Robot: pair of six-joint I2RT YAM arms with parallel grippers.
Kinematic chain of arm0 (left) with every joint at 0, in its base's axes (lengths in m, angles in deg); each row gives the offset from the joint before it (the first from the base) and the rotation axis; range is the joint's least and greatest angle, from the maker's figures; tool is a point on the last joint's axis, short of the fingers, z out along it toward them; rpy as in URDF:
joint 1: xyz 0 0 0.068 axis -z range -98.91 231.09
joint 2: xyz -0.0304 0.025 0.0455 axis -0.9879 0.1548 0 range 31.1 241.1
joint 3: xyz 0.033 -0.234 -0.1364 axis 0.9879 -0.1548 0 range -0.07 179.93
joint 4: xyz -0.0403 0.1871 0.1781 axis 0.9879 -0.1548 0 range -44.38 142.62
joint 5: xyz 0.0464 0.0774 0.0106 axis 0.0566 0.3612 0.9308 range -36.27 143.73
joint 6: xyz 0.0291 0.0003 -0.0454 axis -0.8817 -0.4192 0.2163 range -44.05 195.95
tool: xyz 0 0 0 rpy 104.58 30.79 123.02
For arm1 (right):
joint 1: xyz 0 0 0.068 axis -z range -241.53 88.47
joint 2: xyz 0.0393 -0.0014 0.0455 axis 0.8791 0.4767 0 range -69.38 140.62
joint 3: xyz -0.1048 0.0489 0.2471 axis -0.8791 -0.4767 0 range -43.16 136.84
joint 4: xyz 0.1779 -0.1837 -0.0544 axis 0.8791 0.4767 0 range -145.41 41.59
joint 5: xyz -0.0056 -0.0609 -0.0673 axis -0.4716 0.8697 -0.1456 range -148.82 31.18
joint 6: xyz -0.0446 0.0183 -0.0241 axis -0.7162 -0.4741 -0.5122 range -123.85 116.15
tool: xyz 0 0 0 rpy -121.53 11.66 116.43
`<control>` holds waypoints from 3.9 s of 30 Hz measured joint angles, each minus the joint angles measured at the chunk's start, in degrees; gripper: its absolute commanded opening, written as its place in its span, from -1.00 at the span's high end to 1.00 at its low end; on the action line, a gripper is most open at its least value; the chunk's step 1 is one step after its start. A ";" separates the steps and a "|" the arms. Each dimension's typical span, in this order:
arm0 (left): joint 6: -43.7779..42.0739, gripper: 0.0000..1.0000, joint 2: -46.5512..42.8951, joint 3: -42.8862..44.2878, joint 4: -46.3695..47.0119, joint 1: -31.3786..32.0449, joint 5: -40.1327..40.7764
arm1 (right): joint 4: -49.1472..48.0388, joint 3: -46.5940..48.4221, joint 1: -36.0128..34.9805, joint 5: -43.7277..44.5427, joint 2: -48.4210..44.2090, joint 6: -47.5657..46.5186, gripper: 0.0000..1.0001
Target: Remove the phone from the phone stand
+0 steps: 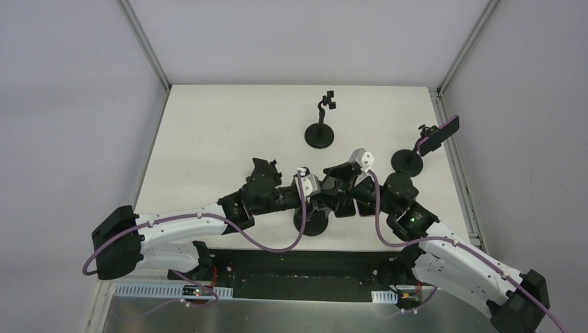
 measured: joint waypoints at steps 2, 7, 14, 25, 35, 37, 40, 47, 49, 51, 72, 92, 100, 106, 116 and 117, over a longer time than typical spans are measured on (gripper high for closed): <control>0.00 1.00 0.24 0.13 0.13 0.00 -0.04 | -0.81 -0.31 1.05 -1.86 0.07 0.00 1.00; 0.04 1.00 0.63 0.13 0.68 0.00 -0.72 | -1.01 -0.50 4.52 -7.39 0.07 0.17 1.00; 0.15 1.00 0.87 0.13 0.72 0.00 -3.30 | 2.03 0.28 9.70 -16.83 -0.07 0.61 1.00; 0.17 1.00 0.85 0.04 0.63 0.11 -8.63 | 13.05 3.87 14.05 -27.67 -1.42 -4.24 1.00; 0.44 0.33 0.85 0.04 0.68 0.55 -9.40 | 15.39 4.07 14.58 -28.85 -2.84 -4.46 1.00; 0.44 0.13 0.85 0.04 0.63 0.55 -9.22 | 15.06 3.93 13.22 -26.10 -3.10 -3.02 1.00; 0.42 -0.09 0.48 0.07 0.09 0.55 -8.90 | 14.27 3.61 9.77 -20.48 -3.50 -1.55 1.00; 0.79 -0.30 0.96 1.55 -1.84 0.52 -8.11 | 12.81 3.61 0.79 -3.78 -3.32 0.85 1.00; 1.14 -0.58 1.55 2.05 -1.88 0.52 -7.52 | 12.46 3.61 -0.68 0.39 -3.21 1.68 1.00; 1.68 -0.61 1.90 2.43 -1.88 0.52 -7.21 | 11.63 3.50 -1.53 4.15 -2.97 2.21 1.00; 3.26 1.00 2.93 3.93 -2.89 0.52 -2.67 | 5.01 -0.59 -6.62 15.74 -4.90 4.59 1.00; 3.17 1.00 3.76 3.15 -0.66 0.94 -8.24 | 19.30 3.56 5.38 -12.74 -7.21 -4.92 1.00; 3.17 1.00 3.65 2.97 -0.39 0.98 -9.38 | 22.64 4.68 6.69 -16.65 -6.99 -6.10 1.00; 3.19 1.00 3.43 2.51 0.15 1.29 -9.60 | 24.48 5.44 7.52 -19.21 -6.80 -6.38 1.00; 3.19 1.00 2.36 1.51 0.44 1.31 -11.61 | 27.96 7.04 8.70 -24.72 -5.95 -6.97 1.00; 3.19 1.00 2.36 1.49 0.46 1.31 -11.78 | 28.06 7.08 8.81 -25.09 -5.95 -6.99 1.00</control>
